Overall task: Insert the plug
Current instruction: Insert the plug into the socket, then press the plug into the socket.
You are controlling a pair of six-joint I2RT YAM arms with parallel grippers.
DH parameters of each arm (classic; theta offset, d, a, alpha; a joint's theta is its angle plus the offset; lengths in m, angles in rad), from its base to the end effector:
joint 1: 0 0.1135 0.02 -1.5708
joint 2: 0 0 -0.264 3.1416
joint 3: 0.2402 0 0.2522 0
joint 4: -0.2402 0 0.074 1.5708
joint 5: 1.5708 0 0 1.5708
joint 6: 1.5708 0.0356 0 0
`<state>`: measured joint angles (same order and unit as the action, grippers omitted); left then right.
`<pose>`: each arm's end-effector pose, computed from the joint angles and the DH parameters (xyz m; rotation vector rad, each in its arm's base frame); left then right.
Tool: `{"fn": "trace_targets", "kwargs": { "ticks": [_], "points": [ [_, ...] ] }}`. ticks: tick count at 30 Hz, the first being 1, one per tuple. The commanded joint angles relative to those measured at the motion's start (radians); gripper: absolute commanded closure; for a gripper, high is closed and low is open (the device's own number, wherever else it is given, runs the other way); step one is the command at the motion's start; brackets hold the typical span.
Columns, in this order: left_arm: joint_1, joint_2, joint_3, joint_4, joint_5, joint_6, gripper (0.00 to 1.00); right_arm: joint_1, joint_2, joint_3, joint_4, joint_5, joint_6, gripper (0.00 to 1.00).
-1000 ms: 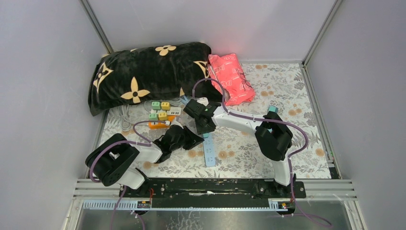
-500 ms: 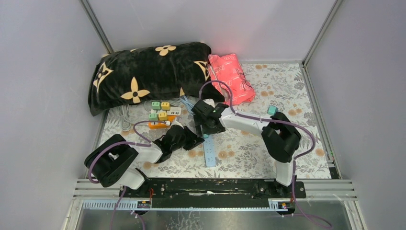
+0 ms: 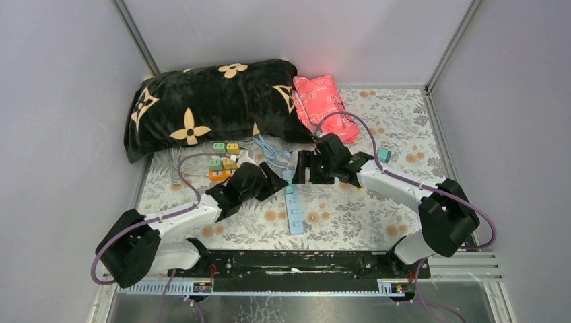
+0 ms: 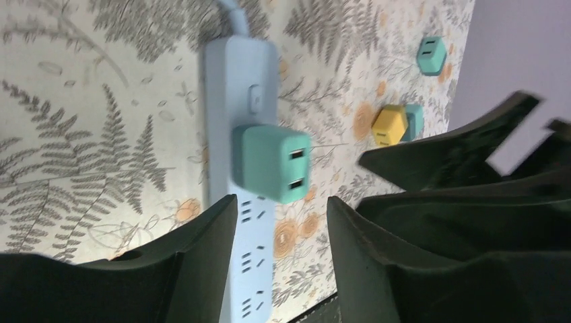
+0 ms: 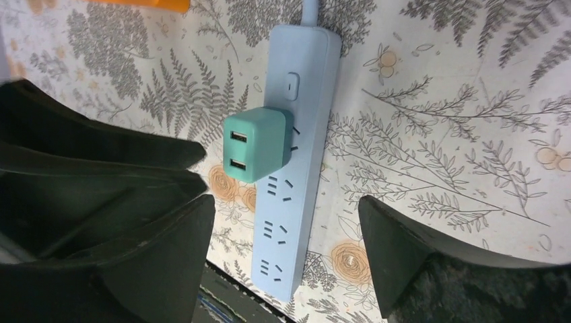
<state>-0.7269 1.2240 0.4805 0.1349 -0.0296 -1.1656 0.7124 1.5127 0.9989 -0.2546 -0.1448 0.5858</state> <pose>0.1809 -0.1594 0.1775 -0.5347 2.3143 -0.9853 0.2434 0.2170 0.2330 -0.2325 2.4646 0.7774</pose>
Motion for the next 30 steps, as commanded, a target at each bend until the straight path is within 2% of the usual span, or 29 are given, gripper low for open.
{"fn": "trace_targets", "kwargs": {
  "ticks": [1,8,13,19,25,30],
  "points": [
    [-0.015,-0.016,0.128,-0.215,-0.107,0.102,0.39,-0.049,-0.055,-0.108,0.225,-0.2,0.029,0.16],
    [-0.02,0.075,0.226,-0.263,-0.113,0.142,0.4,-0.127,-0.055,-0.268,0.432,-0.398,0.094,0.25],
    [-0.02,0.137,0.273,-0.272,-0.098,0.159,0.43,-0.137,-0.031,-0.31,0.474,-0.446,0.098,0.3],
    [-0.025,0.193,0.348,-0.366,-0.106,0.179,0.43,-0.139,0.003,-0.351,0.512,-0.477,0.096,0.34],
    [-0.048,0.244,0.43,-0.462,-0.131,0.191,0.41,-0.14,0.055,-0.413,0.632,-0.545,0.145,0.41],
    [-0.062,0.289,0.477,-0.518,-0.143,0.201,0.4,-0.14,0.105,-0.417,0.666,-0.574,0.162,0.44]
  ]
}}
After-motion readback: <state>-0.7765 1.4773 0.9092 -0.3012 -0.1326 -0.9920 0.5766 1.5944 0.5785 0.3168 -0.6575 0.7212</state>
